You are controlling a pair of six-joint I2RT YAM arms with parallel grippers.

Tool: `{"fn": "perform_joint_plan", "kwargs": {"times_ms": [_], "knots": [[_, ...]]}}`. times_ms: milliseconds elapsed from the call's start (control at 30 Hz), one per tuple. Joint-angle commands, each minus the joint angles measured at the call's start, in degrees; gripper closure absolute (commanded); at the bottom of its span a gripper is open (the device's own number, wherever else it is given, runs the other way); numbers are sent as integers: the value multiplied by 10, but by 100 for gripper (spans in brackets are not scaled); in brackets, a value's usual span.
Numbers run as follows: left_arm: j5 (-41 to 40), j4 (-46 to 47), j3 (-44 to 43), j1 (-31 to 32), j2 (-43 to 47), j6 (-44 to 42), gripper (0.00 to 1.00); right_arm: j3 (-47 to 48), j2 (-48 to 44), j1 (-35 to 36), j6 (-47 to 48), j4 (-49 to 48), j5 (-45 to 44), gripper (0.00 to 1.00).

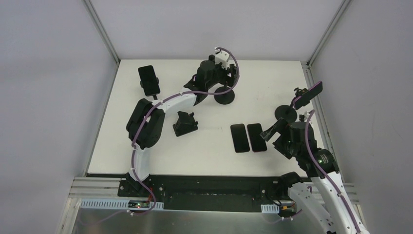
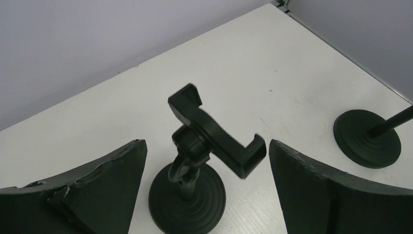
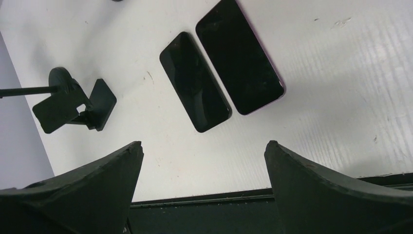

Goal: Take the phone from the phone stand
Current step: Place the phone stand at the center of the board, then pick up the phone stand with the phone at the center of the board.

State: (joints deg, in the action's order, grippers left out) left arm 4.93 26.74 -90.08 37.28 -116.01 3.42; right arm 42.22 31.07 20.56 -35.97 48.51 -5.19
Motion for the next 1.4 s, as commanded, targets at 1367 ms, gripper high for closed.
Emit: {"fn": "perform_joint_plan", "kwargs": {"times_ms": [1367], "knots": [[-391,-591,283,8,684,202,11,112,7,-2,40,74,-57,1]]}}
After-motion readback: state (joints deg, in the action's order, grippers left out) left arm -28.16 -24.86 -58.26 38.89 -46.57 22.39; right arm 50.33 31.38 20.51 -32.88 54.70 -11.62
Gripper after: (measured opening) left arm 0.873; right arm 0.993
